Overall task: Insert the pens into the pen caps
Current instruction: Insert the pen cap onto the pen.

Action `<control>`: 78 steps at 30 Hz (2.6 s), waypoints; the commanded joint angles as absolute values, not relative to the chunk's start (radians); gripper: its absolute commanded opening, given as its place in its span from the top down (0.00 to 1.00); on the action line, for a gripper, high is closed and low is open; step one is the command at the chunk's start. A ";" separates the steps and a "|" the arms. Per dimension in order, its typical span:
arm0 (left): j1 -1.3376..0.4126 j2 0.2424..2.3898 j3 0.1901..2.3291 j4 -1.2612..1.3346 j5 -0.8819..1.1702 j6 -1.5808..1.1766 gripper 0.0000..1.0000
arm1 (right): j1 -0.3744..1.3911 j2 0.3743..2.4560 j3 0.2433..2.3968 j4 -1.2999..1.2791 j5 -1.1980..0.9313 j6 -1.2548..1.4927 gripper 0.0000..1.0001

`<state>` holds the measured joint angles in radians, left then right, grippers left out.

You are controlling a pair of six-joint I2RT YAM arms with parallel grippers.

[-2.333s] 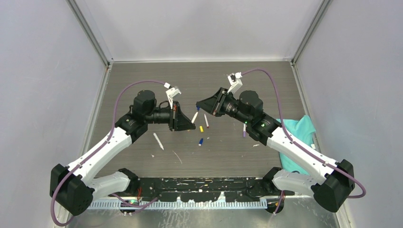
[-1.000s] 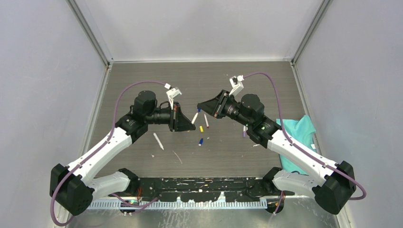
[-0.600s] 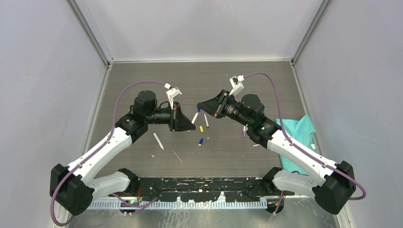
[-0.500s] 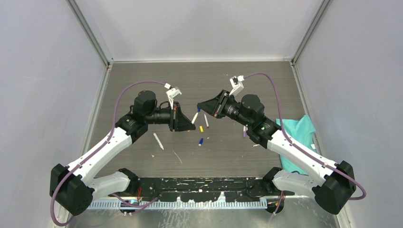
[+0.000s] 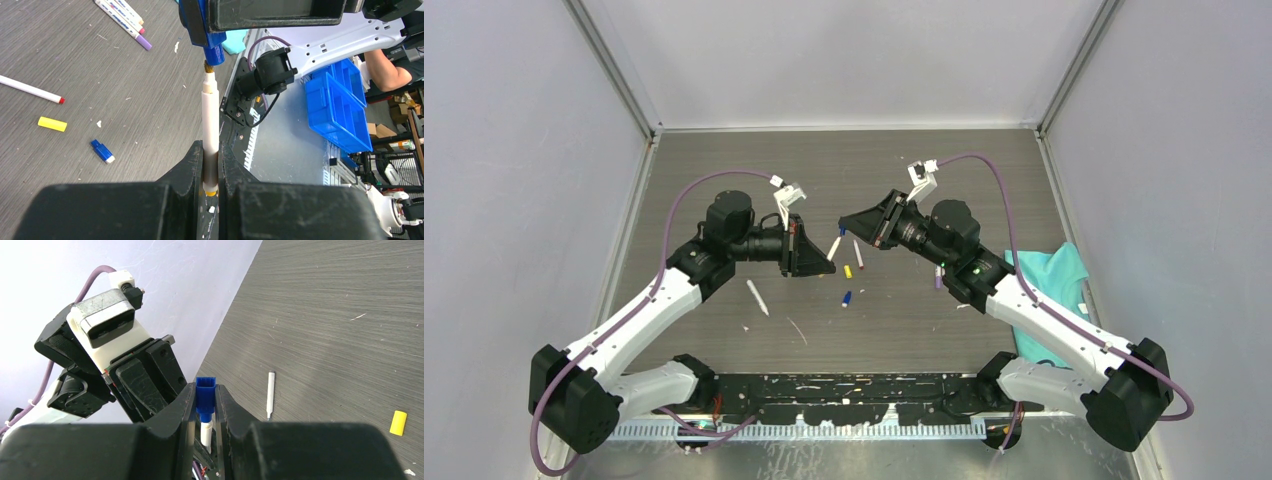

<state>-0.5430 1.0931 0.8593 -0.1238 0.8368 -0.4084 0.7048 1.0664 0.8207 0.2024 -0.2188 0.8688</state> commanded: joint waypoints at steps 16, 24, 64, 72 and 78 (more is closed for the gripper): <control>-0.542 1.063 0.863 -0.052 0.835 -0.416 1.00 | 0.709 1.065 0.794 0.247 -0.248 0.874 0.99; -0.541 1.060 0.859 -0.048 0.826 -0.416 1.00 | 0.734 1.062 0.749 0.280 -0.243 0.906 0.99; -0.541 1.074 0.868 -0.058 0.847 -0.410 1.00 | 0.741 1.039 0.780 0.298 -0.114 0.901 0.99; -0.541 1.076 0.868 -0.058 0.847 -0.411 1.00 | 0.743 1.050 0.781 0.319 -0.114 0.911 0.99; -0.541 1.077 0.868 -0.058 0.848 -0.411 1.00 | 0.744 1.057 0.785 0.333 -0.122 0.917 0.99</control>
